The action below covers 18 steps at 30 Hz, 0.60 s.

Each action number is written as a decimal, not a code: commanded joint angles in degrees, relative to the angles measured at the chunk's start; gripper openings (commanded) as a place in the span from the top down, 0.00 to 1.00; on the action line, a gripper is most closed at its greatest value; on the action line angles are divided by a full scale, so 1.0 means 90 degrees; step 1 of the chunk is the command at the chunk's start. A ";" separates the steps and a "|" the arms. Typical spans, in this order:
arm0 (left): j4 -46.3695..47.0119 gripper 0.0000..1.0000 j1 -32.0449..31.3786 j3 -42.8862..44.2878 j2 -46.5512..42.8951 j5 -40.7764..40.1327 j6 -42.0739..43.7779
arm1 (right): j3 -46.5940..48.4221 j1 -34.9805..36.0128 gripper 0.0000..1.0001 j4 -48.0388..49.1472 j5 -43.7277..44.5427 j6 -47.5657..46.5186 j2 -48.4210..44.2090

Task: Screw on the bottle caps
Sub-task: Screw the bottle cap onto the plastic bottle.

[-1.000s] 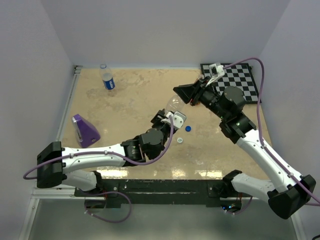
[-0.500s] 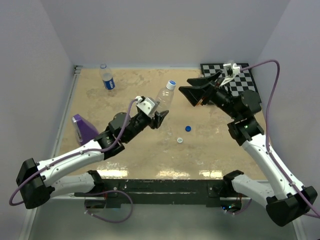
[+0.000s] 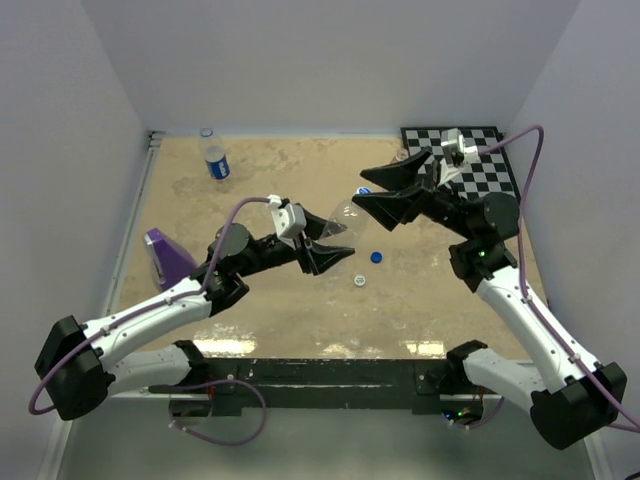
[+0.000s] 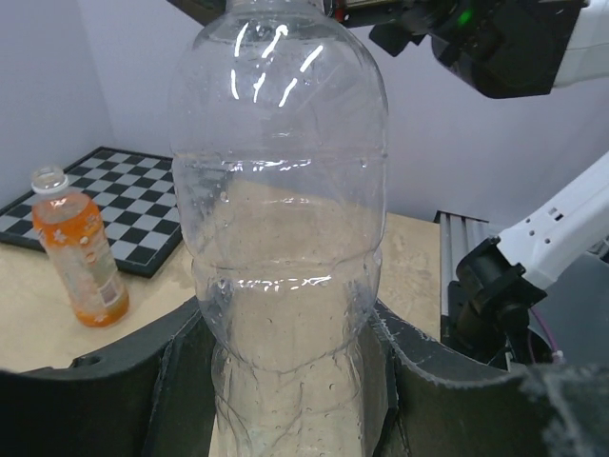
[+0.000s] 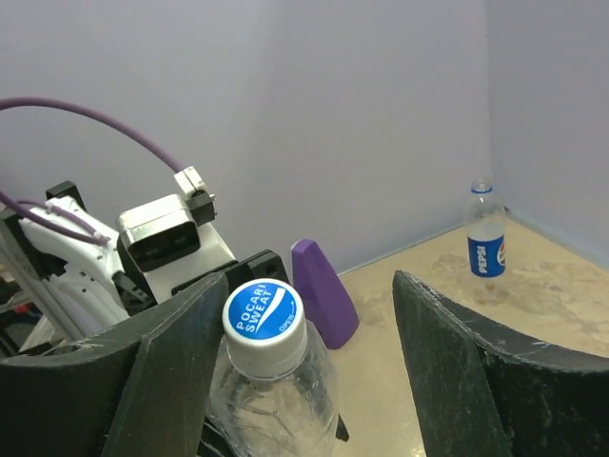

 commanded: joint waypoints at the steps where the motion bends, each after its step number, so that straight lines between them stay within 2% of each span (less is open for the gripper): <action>1: 0.0663 1.00 0.0056 0.0103 0.0126 0.0694 -0.0296 | -0.0051 -0.0024 0.28 0.0707 -0.0487 0.0233 -0.0031; 8: 0.0604 1.00 0.0056 0.0211 0.0233 0.0801 -0.0306 | 0.0018 -0.0024 0.44 0.0864 -0.0809 0.0321 0.0086; 16: 0.0545 1.00 0.0056 0.0357 0.0263 0.0889 -0.0247 | 0.0028 -0.0024 0.49 0.0864 -0.1044 0.0360 0.0155; 18: 0.0565 1.00 0.0056 0.0367 0.0272 0.0918 -0.0257 | 0.0028 -0.0024 0.55 0.0844 -0.1083 0.0360 0.0174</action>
